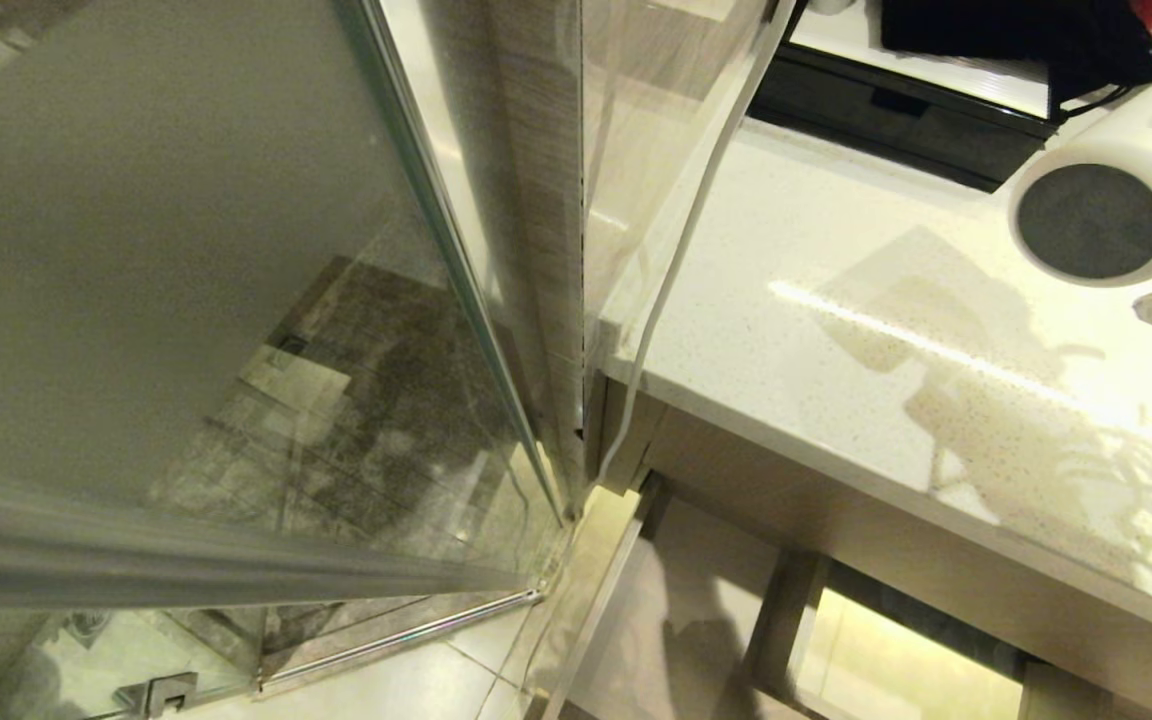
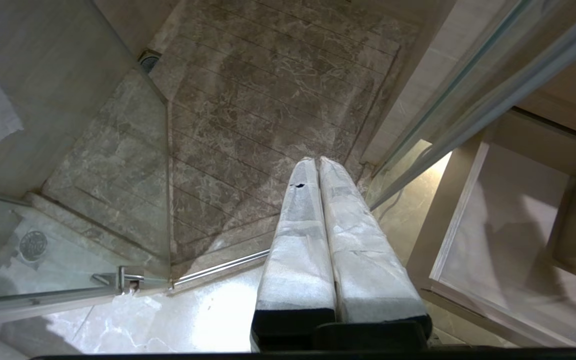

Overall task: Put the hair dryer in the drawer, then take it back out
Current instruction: Put it into the drawer

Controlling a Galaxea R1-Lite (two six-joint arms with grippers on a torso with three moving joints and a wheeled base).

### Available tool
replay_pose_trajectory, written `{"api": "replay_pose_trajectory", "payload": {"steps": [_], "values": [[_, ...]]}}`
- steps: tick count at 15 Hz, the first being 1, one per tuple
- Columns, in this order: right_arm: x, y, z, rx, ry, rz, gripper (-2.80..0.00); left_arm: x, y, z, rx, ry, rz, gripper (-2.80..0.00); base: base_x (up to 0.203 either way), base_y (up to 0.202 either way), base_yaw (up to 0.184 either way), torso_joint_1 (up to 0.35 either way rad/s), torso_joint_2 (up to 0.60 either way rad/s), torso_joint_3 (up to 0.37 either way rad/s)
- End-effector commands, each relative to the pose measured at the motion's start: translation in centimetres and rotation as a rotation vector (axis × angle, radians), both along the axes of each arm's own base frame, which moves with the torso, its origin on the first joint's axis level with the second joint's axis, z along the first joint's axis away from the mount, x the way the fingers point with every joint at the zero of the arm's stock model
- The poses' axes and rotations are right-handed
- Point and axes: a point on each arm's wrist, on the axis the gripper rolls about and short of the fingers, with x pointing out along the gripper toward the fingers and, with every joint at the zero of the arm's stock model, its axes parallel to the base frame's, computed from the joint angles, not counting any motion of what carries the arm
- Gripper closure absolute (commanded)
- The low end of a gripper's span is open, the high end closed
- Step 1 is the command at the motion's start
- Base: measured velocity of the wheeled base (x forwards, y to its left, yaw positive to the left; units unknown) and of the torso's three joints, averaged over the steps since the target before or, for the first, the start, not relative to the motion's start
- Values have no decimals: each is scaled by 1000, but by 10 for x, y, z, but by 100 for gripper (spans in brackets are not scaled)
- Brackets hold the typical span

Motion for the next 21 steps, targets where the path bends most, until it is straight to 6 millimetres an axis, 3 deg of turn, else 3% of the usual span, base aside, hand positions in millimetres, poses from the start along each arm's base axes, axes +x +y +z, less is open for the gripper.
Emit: {"api": "replay_pose_trajectory", "payload": {"steps": [1,4,15,21], "values": [[-26,-5,0,3,-37,-15,0,0,0,0,0,2,0,0,0,0,0,-134,92,-63],[-43,-9,-6,4,-42,-35,0,0,0,0,1,0,0,0,0,0,0,-280,145,-132],[-71,-14,-20,7,-49,-74,0,0,0,0,0,0,0,0,0,0,0,-310,96,-211],[-72,-16,-21,37,-57,-115,0,0,0,0,0,0,0,0,0,0,0,-262,-5,-273]]}}
